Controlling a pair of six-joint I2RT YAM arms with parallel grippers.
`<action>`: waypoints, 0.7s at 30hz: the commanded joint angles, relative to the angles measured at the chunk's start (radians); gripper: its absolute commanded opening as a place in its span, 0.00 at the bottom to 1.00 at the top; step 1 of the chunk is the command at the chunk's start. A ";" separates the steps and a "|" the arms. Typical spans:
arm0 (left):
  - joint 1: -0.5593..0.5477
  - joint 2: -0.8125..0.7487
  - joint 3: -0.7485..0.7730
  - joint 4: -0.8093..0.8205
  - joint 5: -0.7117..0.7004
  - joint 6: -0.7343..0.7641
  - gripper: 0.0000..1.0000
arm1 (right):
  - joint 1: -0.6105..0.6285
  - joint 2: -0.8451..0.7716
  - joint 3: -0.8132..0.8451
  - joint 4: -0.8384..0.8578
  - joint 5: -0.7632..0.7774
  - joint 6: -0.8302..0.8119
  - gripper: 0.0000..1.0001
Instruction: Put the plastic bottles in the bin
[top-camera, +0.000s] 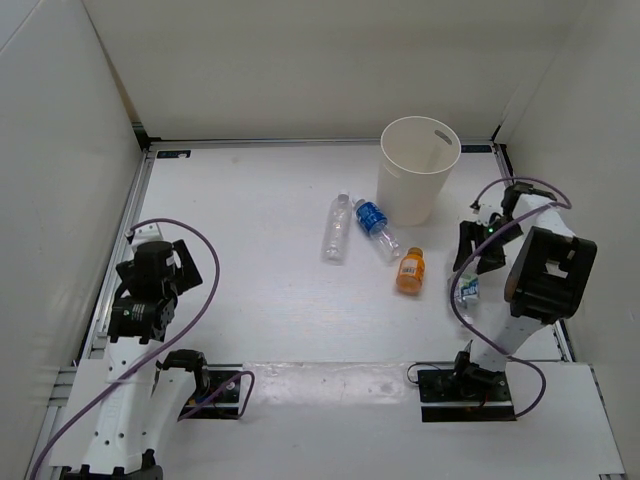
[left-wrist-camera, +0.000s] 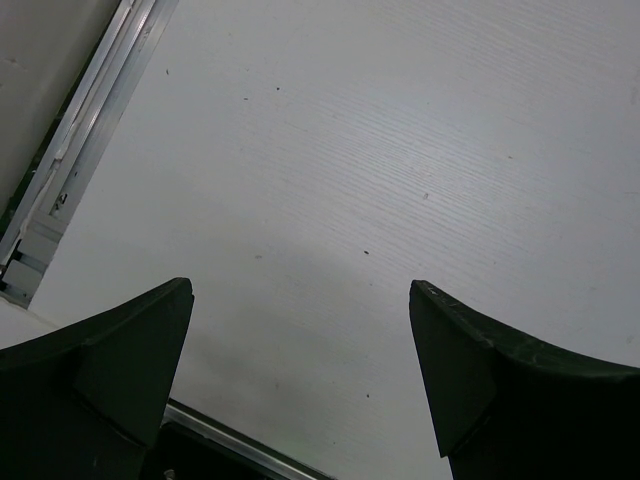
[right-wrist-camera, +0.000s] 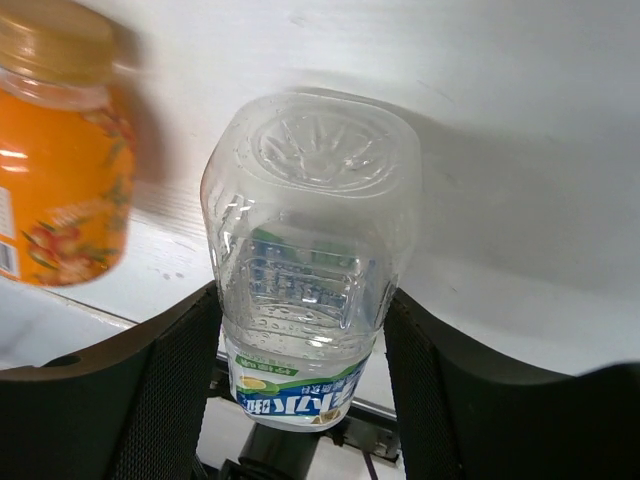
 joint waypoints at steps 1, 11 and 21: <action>-0.002 0.002 0.006 0.032 -0.013 -0.004 1.00 | -0.071 -0.074 0.006 -0.074 -0.031 -0.083 0.35; -0.001 0.002 -0.029 0.060 0.005 -0.011 1.00 | -0.149 -0.164 0.026 -0.145 -0.076 -0.209 0.16; -0.002 0.013 -0.032 0.071 0.004 -0.008 1.00 | -0.180 -0.167 0.064 -0.201 -0.113 -0.249 0.00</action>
